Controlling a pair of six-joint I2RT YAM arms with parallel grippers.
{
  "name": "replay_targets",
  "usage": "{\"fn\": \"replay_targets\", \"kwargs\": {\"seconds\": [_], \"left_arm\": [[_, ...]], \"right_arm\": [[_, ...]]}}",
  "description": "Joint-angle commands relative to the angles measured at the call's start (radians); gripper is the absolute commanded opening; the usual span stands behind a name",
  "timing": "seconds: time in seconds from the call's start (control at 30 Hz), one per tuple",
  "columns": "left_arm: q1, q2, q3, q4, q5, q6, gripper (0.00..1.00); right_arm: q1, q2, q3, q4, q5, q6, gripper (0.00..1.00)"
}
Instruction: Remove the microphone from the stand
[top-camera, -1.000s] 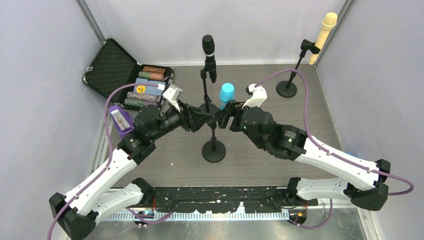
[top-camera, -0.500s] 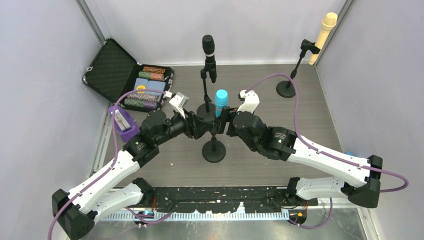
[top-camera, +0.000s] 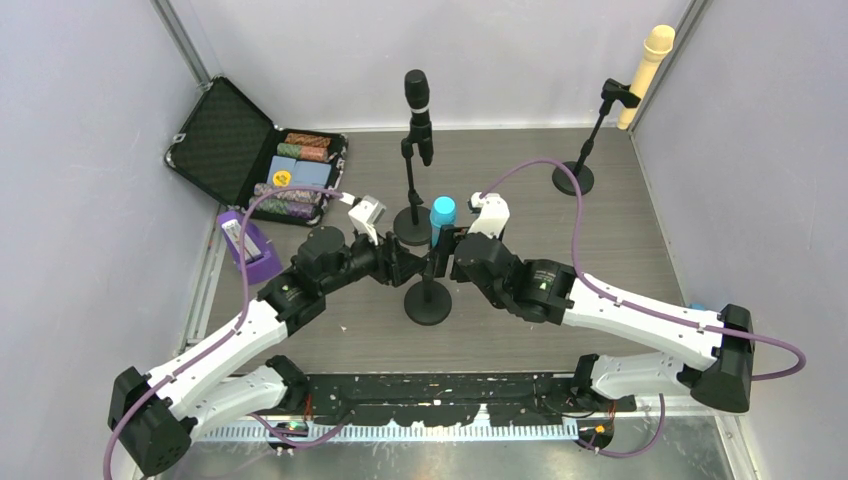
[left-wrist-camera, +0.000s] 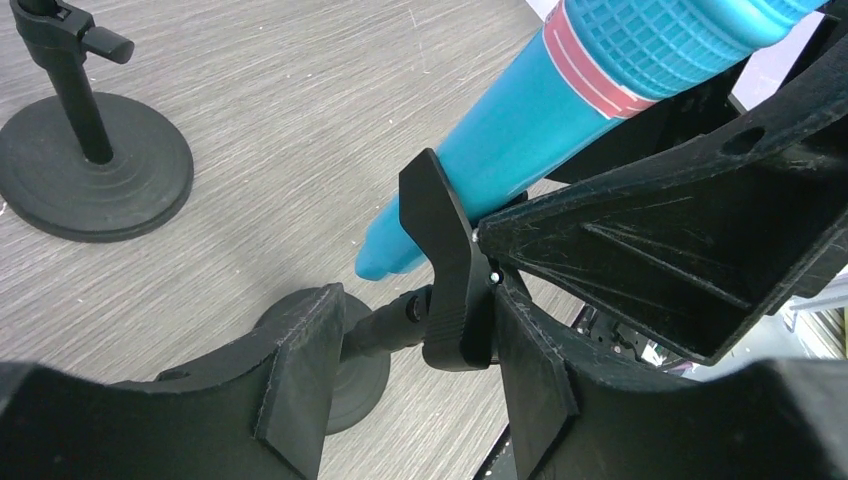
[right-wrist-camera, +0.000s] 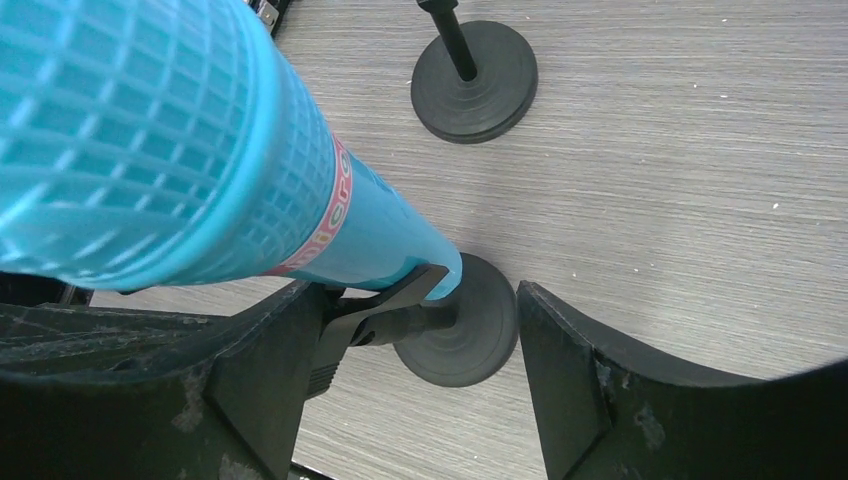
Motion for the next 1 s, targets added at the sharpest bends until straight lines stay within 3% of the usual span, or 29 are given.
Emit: {"fn": "replay_targets", "kwargs": {"seconds": [0.0, 0.23, 0.43, 0.77, 0.97], "left_arm": [[-0.013, 0.044, -0.08, -0.236, -0.026, 0.051, 0.58], [-0.013, 0.016, -0.038, -0.244, -0.054, 0.059, 0.65], [-0.013, -0.016, 0.016, -0.221, -0.073, 0.058, 0.78], [-0.013, -0.077, 0.065, -0.234, -0.097, 0.088, 0.86], [-0.013, -0.11, 0.066, -0.212, -0.043, 0.098, 0.92]], "right_arm": [[0.023, 0.044, -0.032, -0.231, -0.103, -0.038, 0.78], [0.018, -0.051, 0.054, -0.162, -0.076, -0.054, 0.89], [0.006, -0.049, 0.134, -0.086, -0.098, -0.108, 0.89], [-0.069, 0.003, 0.179, -0.054, -0.15, -0.152, 0.88], [-0.163, 0.008, 0.16, 0.005, -0.275, -0.194, 0.79]]}}
